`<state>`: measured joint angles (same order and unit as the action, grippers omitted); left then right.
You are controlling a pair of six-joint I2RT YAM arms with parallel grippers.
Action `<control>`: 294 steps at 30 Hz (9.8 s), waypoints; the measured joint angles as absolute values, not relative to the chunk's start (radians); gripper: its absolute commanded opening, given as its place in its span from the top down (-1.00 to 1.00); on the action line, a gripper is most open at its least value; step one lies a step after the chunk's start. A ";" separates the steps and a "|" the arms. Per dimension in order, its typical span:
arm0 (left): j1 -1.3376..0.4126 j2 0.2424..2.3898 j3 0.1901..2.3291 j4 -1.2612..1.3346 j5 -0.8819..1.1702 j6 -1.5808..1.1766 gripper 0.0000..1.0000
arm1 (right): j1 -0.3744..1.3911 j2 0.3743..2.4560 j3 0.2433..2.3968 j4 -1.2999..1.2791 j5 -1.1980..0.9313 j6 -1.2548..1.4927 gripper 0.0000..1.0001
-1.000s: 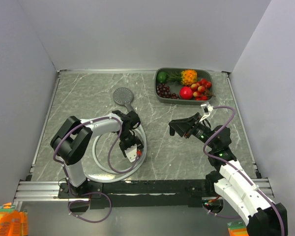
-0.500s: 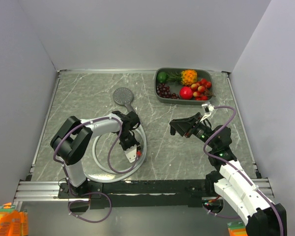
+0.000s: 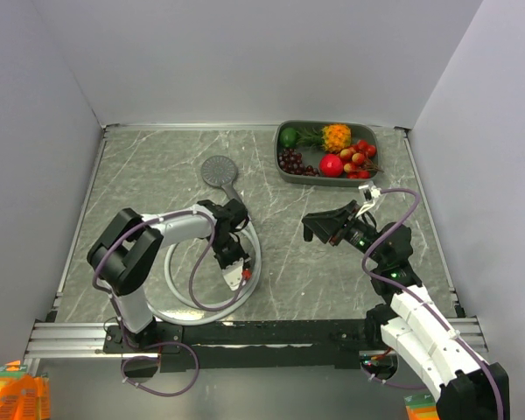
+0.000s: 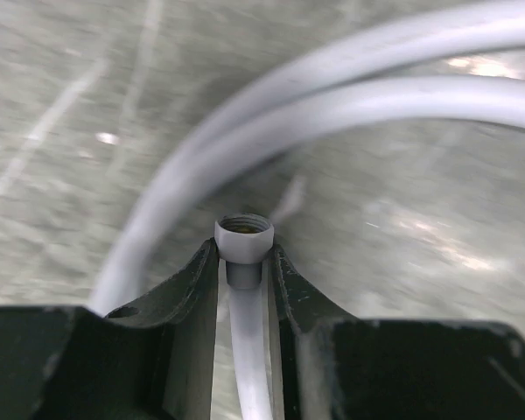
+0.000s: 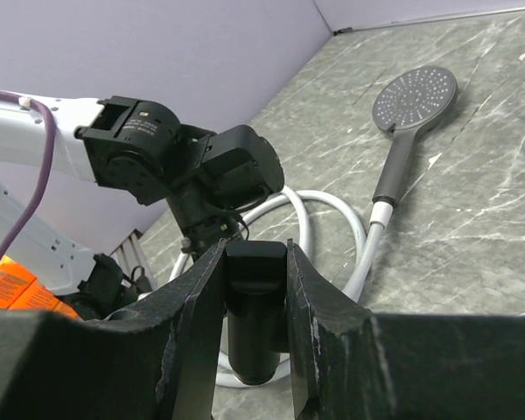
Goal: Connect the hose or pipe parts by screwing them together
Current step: Pick up the pipeline from the center of the board, then install the adaptor on the pipeline.
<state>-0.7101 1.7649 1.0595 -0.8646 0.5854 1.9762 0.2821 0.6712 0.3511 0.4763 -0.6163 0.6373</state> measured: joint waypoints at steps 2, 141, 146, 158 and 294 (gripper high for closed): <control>-0.711 1.755 1.047 -0.820 0.616 1.977 0.99 | 0.282 0.670 0.356 0.453 -0.618 0.624 1.00; -0.537 0.773 0.760 0.554 0.666 -0.466 0.99 | 0.697 1.552 1.307 1.296 -0.944 0.979 1.00; -0.536 0.774 0.759 0.550 0.665 -0.465 0.99 | 0.696 1.564 1.307 1.301 -0.933 1.007 1.00; -0.535 0.776 0.757 0.517 0.664 -0.466 0.99 | 0.690 1.560 1.257 1.334 -0.913 0.994 1.00; -0.517 0.805 0.707 0.311 0.576 -0.162 0.99 | 0.938 1.259 1.284 0.070 -0.144 -0.013 1.00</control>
<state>-0.5167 0.8055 0.7071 0.3115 0.5762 -0.1619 0.9379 1.2591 1.2842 0.0696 -0.1436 -0.0128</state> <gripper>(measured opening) 0.275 0.364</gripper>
